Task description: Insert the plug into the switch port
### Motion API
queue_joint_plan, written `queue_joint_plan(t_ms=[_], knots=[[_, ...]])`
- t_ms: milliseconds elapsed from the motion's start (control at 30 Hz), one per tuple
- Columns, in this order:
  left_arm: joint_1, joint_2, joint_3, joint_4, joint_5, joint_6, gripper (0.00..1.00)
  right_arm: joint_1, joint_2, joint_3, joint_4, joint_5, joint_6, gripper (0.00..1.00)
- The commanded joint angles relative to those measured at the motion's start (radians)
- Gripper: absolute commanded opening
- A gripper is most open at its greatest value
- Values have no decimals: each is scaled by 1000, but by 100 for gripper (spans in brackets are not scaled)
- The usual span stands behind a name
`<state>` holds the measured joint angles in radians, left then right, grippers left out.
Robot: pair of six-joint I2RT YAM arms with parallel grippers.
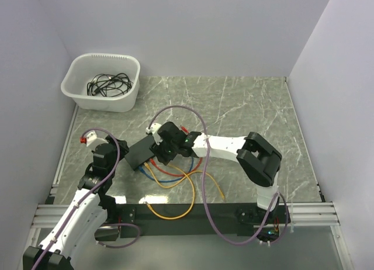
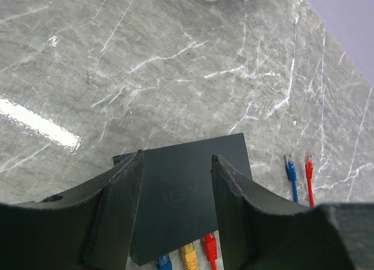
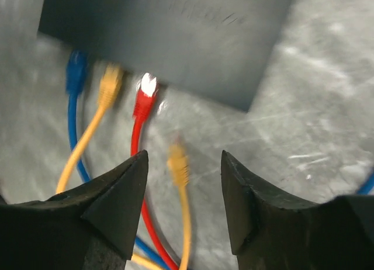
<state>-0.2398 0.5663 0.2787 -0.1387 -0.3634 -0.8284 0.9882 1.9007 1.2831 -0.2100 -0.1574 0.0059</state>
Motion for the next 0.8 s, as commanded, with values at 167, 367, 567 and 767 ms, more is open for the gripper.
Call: queue_joint_plan(t_ms=[167,367,567,767], knots=[[-4,-19,-9,33,1,5,56,76,-147,-137,208,360,276,62],[-6,-31,-15,33,4,5,56,136,-164,-177,172,513,263,60],[-4,-37,-15,31,7,6,56,159,-181,-238,208,487,281,56],[-4,-34,-16,33,9,6,56,165,-120,-215,187,509,282,52]])
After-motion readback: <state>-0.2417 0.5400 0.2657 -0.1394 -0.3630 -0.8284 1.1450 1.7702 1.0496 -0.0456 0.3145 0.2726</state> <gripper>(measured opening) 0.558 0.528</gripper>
